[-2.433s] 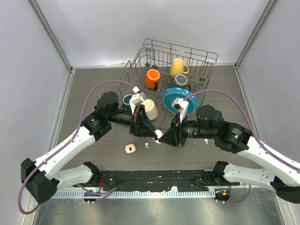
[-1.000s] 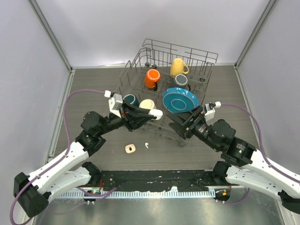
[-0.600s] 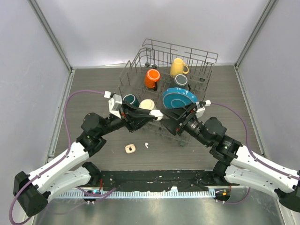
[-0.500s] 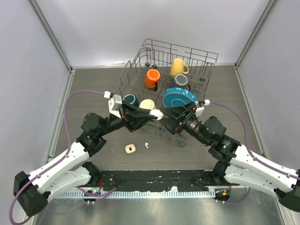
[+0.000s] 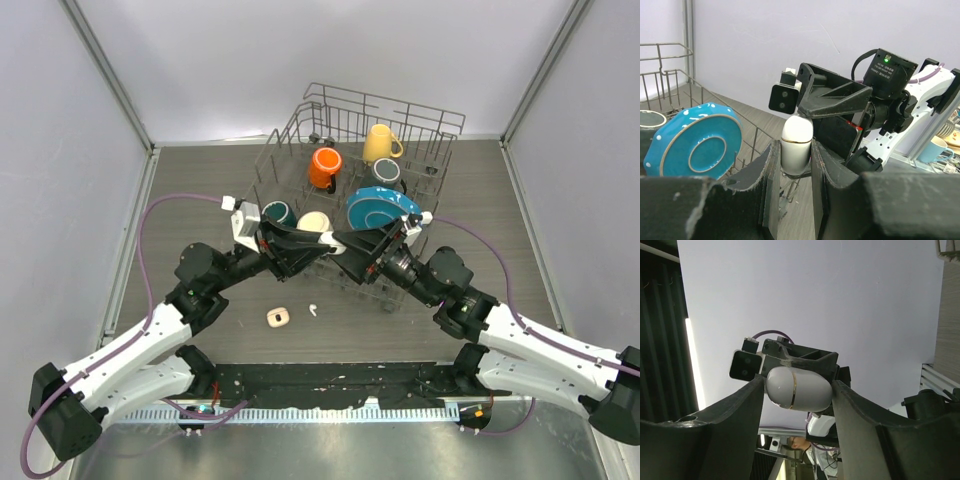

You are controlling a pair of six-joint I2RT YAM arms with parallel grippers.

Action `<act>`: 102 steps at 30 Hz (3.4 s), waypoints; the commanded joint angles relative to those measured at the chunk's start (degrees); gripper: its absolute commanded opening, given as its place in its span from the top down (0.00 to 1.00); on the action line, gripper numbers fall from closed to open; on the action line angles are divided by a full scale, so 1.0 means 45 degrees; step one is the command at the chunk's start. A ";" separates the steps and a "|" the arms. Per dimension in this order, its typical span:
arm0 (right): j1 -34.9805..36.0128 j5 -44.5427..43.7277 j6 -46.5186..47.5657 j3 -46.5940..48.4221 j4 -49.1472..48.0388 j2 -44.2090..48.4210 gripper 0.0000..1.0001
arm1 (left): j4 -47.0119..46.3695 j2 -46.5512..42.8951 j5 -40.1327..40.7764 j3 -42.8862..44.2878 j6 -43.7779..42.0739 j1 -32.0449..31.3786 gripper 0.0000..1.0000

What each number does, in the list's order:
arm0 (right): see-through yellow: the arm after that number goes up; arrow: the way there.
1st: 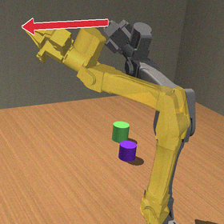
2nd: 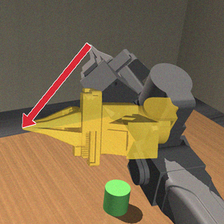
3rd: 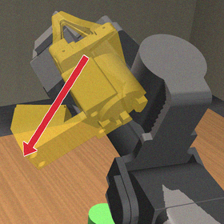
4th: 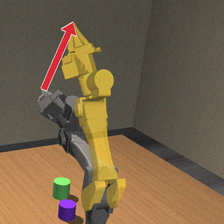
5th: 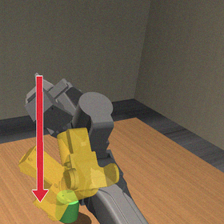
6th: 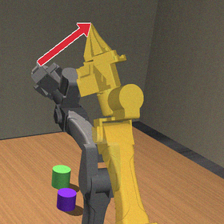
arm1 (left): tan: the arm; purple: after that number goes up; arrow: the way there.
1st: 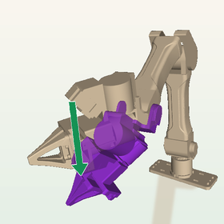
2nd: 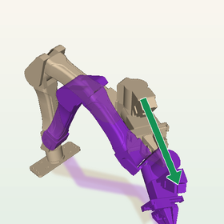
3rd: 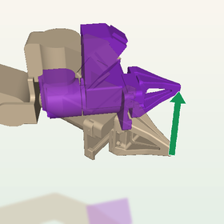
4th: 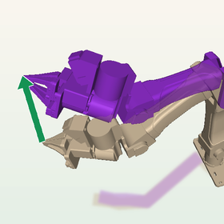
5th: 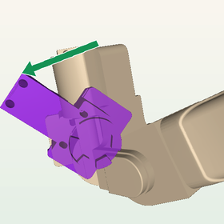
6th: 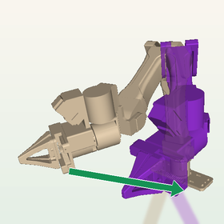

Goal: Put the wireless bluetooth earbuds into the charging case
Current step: Pick up the charging case at the center of the board.

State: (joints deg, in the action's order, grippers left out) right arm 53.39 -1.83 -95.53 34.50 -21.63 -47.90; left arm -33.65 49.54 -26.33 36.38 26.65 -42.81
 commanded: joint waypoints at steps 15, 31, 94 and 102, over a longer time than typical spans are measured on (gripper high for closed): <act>-0.0164 0.0249 -0.0120 -0.0186 -0.1171 0.0430 0.83 | -0.0375 0.0280 -0.0808 0.0216 -0.0083 -0.0077 0.70; -0.0262 0.1167 0.0407 0.0399 -0.0272 0.0137 0.90 | -0.0003 0.0709 -0.1864 0.0841 -0.0611 -0.0077 0.47; -0.0399 0.0213 0.2863 0.1568 0.3071 0.0799 0.19 | -0.2110 0.0535 -0.0440 -0.0642 0.0210 -0.0097 1.00; -0.0398 -0.1275 0.7489 0.4127 0.8007 0.1582 0.16 | -0.5214 0.0124 0.0048 -0.2595 0.0170 -0.0116 1.00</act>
State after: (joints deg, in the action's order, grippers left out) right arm 51.83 -3.95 -75.18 47.70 4.12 -42.19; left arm -45.74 50.46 -27.44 26.81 28.12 -43.38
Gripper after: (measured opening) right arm 0.839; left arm 0.297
